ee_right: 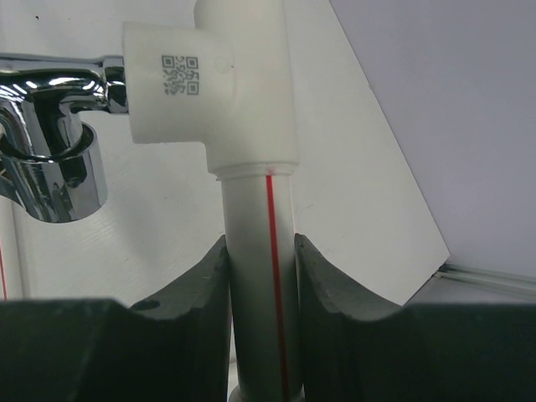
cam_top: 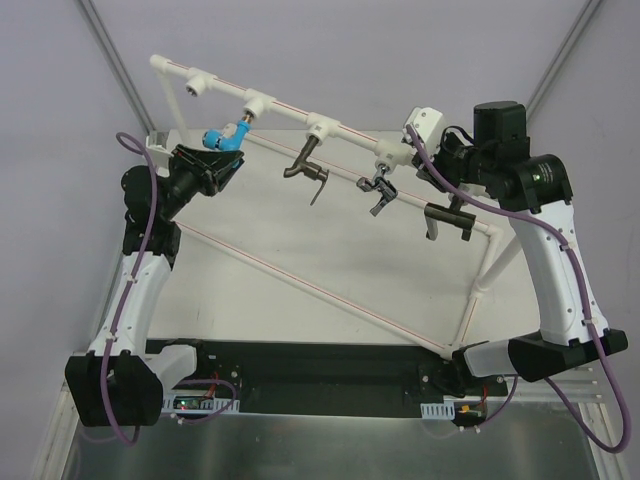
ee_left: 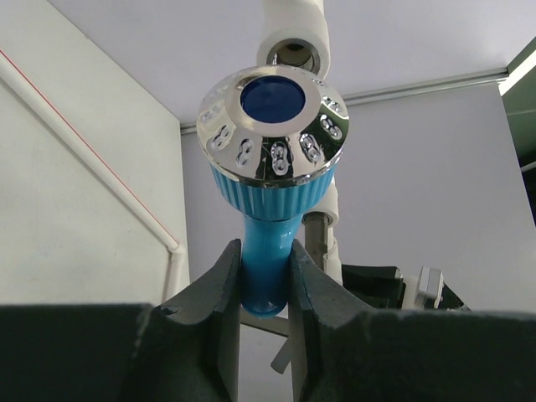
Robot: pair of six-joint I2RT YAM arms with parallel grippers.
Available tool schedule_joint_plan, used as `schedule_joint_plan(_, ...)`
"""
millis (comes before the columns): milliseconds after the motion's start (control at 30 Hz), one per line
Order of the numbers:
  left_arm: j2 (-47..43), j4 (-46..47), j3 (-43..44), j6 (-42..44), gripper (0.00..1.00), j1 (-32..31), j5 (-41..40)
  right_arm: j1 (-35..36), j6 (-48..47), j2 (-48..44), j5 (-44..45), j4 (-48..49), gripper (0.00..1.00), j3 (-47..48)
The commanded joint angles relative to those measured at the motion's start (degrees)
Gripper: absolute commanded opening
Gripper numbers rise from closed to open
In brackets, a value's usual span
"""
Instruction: Install the water faucets
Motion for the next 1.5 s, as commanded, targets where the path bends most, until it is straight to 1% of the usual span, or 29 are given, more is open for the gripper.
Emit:
schedule_joint_plan(0,0.5,1.9,3.8,-1.2,0.00,0.8,2.7,-0.2,5.3,-1.1,1.1,0.5,0.01,-0.6)
schedule_joint_plan(367,2.7,1.5,5.5,-1.0,0.00,1.3,4.5,0.0,6.2,-1.5,1.4,0.2,0.01,-1.1)
schedule_joint_plan(500,3.7,3.9,5.6,-2.3,0.00,1.4,5.3,0.2,6.1,-1.3,1.3,0.2,0.01,-1.3)
schedule_joint_plan(667,4.0,1.9,7.5,0.0,0.00,1.5,5.4,0.3,5.8,-1.5,1.3,0.4,0.01,-1.6)
schedule_joint_plan(967,5.3,1.6,9.0,0.8,0.00,2.6,5.7,0.4,5.7,-1.8,1.6,0.5,0.01,-2.1)
schedule_joint_plan(1167,6.4,1.6,8.6,0.8,0.00,2.6,7.1,0.4,5.8,-2.0,1.8,0.6,0.02,-2.1)
schedule_joint_plan(1467,5.7,1.6,8.0,0.8,0.00,2.3,8.4,0.4,5.8,-1.7,1.4,0.5,0.01,-2.0)
